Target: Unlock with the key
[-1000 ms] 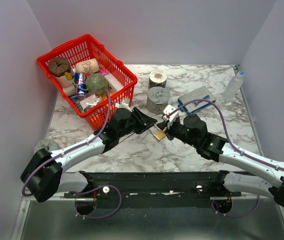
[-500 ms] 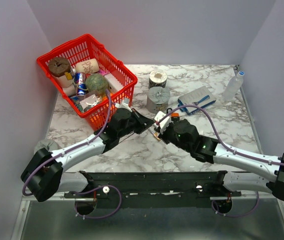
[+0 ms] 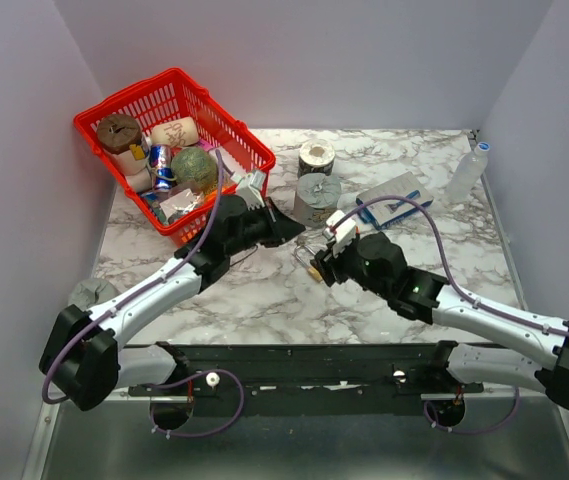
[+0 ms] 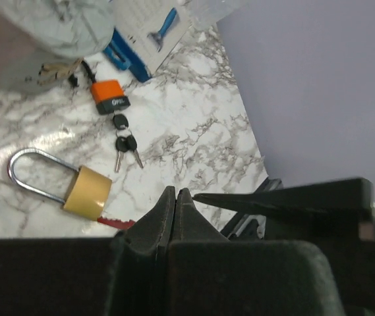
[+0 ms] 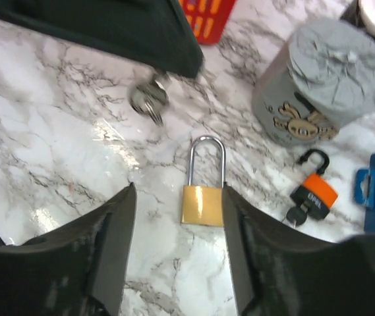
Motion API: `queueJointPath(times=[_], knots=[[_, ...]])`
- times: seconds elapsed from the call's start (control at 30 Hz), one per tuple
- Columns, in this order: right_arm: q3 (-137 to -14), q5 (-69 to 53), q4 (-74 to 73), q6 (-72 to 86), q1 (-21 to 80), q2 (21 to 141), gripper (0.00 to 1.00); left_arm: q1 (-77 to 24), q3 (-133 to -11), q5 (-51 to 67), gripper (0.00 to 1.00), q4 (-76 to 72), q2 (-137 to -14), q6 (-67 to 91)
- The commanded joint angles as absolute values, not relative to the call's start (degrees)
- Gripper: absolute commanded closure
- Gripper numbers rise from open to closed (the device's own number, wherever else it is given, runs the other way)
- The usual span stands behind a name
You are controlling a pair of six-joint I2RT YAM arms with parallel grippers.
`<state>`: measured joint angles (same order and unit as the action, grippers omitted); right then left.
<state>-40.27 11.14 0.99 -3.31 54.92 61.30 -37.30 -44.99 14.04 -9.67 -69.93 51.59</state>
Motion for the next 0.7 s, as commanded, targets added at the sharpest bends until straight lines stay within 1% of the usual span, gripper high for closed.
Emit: queueJointPath(times=[0.0,0.1,0.13,0.23,0.3,0.4,0.53,0.67], knots=[[-41.9,0.6,-3.3,6.1,49.1,58.5,0.27,-35.3,-48.4,23.1,1.0,-10.2,-66.4,33.4],[-41.8,-7.0,-3.0,9.7,45.1,55.9,0.21,-33.9,-46.0,27.8,1.0,-15.7,-63.7,31.9],[-42.0,-8.8,-2.4,11.2,44.2,55.3,0.2,-33.8,-45.3,31.1,1.0,-16.6,-63.2,31.9],[-43.0,-15.5,-1.2,13.2,42.5,55.0,0.16,-33.8,-44.4,34.7,1.0,-17.9,-61.6,31.2],[-43.5,-20.2,-0.5,14.3,42.0,54.9,0.15,-33.8,-43.4,37.3,1.0,-20.9,-60.5,32.9],[-43.1,-25.3,4.3,16.7,41.5,54.7,0.13,-33.8,-42.5,39.8,1.0,-24.3,-59.8,33.7],[-41.7,-29.7,10.3,19.9,40.8,54.8,0.11,-33.8,-42.6,42.1,1.0,-24.5,-60.3,33.7],[-42.6,-31.7,10.7,20.8,40.7,56.0,0.11,-33.9,-41.7,44.5,1.0,-29.0,-60.7,36.0]])
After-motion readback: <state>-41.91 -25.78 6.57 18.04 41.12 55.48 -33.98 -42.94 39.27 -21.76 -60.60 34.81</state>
